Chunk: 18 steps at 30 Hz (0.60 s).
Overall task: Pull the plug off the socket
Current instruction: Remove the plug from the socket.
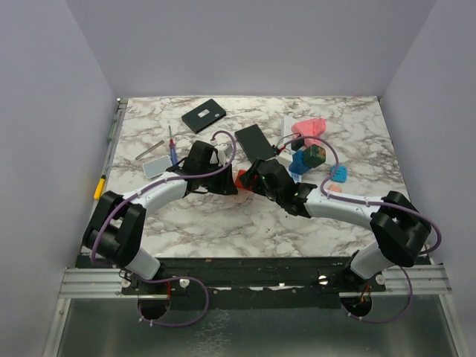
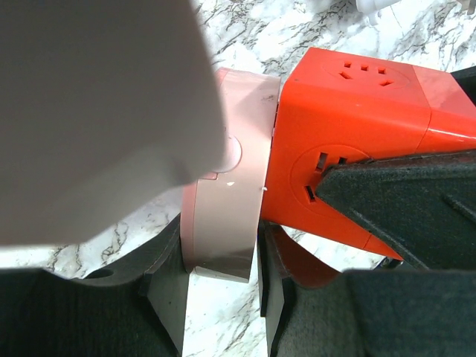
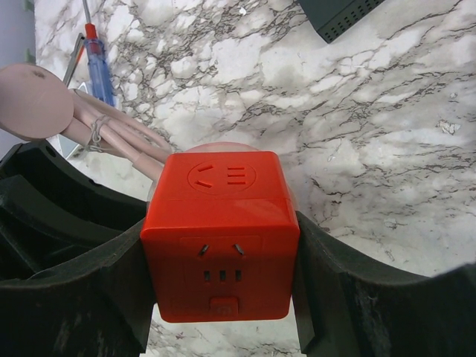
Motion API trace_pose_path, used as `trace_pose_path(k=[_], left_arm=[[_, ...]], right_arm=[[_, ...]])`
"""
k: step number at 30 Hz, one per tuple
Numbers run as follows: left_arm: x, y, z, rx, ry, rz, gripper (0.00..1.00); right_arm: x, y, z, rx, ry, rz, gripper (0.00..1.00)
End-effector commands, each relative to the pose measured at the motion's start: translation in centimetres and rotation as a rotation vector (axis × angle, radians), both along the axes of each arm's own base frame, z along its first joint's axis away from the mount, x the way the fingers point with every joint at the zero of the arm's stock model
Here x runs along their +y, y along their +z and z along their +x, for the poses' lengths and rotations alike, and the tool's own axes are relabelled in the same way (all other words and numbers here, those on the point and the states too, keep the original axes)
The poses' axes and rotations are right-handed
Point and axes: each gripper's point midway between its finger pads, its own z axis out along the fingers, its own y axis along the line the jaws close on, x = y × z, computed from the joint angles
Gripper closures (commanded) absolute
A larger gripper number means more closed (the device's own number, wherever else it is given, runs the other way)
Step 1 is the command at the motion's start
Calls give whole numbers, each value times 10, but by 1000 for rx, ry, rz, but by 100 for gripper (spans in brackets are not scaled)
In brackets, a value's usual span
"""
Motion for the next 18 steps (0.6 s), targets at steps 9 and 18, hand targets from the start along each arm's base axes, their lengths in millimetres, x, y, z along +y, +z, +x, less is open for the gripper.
trace_pose_path(k=[9,18], left_arm=[[-16,34,29,-139,-19,-56,100],[-16,36,30,-110,-26,-102,100]], right_arm=[[5,13,-12,0,34,109,100],[-15,-4,-17,37,38,187,100]])
